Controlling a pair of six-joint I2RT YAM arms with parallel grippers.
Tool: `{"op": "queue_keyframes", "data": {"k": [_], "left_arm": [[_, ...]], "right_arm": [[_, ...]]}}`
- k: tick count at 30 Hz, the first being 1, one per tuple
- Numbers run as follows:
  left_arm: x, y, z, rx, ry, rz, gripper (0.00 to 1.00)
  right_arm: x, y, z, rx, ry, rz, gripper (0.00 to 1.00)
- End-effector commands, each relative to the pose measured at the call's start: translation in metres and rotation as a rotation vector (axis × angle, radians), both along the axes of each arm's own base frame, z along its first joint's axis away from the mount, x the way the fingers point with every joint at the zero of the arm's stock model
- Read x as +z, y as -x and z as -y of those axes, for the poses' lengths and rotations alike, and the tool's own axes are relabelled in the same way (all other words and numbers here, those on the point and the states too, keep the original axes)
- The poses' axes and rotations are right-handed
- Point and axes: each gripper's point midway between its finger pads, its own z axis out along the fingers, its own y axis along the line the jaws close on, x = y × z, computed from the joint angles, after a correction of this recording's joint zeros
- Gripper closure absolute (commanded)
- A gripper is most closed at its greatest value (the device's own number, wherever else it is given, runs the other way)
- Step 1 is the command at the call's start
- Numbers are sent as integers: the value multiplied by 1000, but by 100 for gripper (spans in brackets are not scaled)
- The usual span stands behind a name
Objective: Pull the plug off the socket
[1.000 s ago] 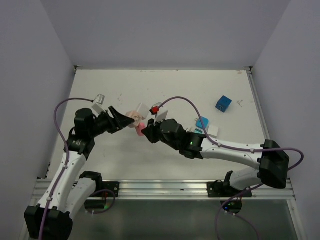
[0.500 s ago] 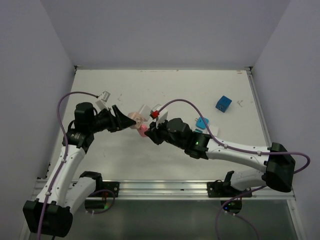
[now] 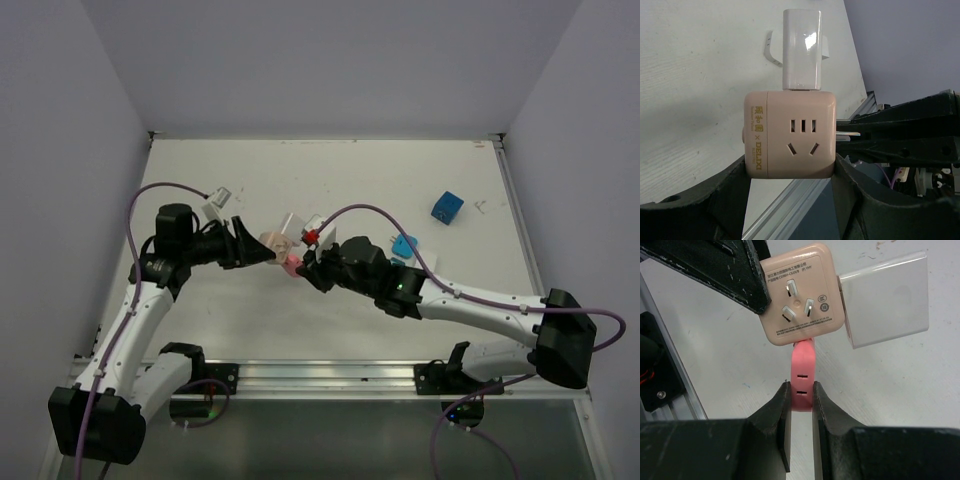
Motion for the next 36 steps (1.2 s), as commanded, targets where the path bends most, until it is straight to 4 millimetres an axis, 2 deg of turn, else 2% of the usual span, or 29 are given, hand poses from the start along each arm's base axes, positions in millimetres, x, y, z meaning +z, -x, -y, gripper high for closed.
{"op": "queue_keyframes", "data": {"k": [1,7,12,17,21,23,26,27,28,30,32,36], "left_arm": [[17,1,0,-37,-4,83,100],[16,-8,-1,-12,-9,74,100],[14,-25,-6,37,-46,74,100],[17,-31,-5,51,-35,87,100],[12,-29,-5,63,-22,76,100],[18,-28,-5,73,-9,114,100],[25,-26,-7,99,2,158,100],[24,-26,-8,107,8,161,100],[28,-24,-8,110,13,178,100],[27,-22,-8,109,17,182,100],[28,-21,-8,107,18,185,100],[29,-19,-6,94,27,182,100]], "right_arm": [[27,-17,10,-33,-1,82,100],[15,-2,-6,106,41,49,100],[13,6,-8,174,77,53,100],[17,5,-8,162,57,53,100],[14,2,-8,119,30,26,100],[11,-1,-8,87,21,7,100],[7,-3,-9,55,-6,-22,86],[4,-2,-9,52,-9,-33,70],[4,-2,-10,43,-24,-48,61],[3,-2,-12,39,-42,-56,48],[2,-2,-14,35,-51,-65,43],[3,-4,-19,35,-71,-72,43]]}}
